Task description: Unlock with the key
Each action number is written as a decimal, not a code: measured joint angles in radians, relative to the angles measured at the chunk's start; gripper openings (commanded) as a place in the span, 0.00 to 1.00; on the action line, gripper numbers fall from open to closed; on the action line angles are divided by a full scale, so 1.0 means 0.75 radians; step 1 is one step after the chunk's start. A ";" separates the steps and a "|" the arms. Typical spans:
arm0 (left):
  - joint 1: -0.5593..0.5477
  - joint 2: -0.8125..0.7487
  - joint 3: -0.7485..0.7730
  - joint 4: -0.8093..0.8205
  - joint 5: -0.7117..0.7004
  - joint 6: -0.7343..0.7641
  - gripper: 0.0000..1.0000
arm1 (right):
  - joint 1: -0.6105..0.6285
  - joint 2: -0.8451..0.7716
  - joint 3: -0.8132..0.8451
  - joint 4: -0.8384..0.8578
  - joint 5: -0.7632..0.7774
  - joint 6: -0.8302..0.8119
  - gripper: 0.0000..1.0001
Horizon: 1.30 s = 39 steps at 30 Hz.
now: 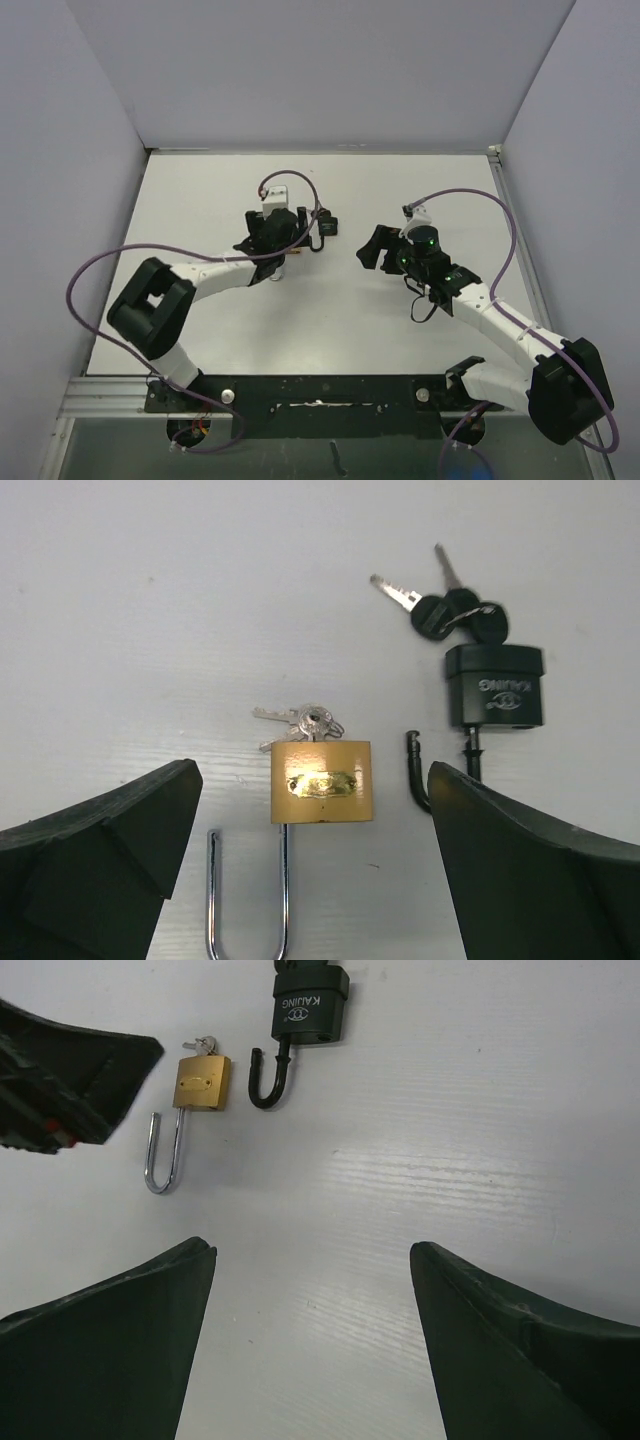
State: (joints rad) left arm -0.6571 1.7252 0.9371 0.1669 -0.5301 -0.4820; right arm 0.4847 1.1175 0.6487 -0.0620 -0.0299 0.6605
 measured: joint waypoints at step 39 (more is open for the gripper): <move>-0.065 -1.626 -0.711 -0.548 -0.195 -0.137 0.98 | -0.001 0.060 0.203 -0.638 0.366 -0.047 0.98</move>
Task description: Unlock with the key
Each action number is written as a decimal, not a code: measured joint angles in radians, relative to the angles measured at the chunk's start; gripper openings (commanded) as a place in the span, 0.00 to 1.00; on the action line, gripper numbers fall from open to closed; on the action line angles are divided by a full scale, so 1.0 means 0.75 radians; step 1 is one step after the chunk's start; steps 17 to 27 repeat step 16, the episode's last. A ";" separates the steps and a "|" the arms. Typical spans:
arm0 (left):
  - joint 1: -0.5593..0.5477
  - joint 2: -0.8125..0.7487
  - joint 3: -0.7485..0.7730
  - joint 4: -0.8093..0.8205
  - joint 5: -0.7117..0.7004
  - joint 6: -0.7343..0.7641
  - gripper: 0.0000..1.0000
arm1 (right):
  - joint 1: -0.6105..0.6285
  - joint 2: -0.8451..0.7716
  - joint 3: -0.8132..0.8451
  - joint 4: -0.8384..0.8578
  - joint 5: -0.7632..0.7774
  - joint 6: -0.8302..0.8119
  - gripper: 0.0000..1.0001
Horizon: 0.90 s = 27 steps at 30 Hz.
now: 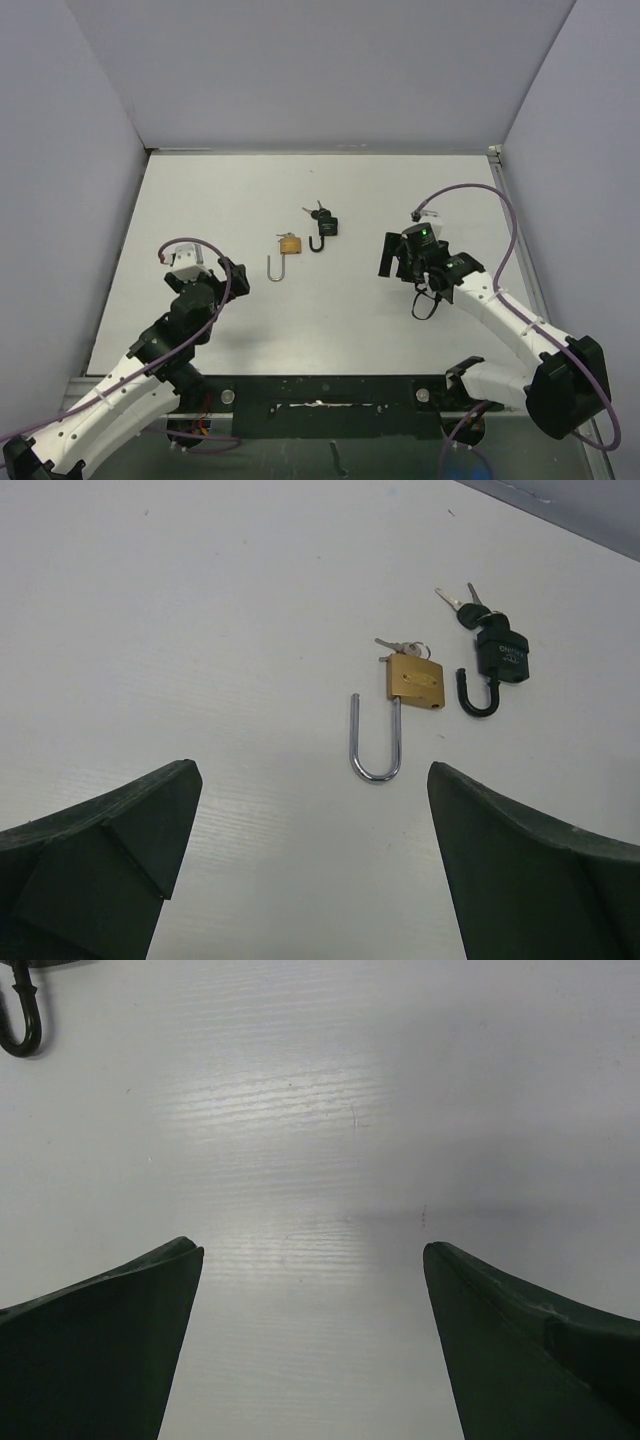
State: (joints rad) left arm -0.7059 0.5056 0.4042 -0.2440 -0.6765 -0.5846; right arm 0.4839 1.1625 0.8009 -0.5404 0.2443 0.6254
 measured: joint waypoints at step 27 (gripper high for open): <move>0.000 -0.286 0.026 -0.315 -0.003 -0.119 0.98 | 0.000 -0.192 0.000 -0.121 -0.058 0.013 0.98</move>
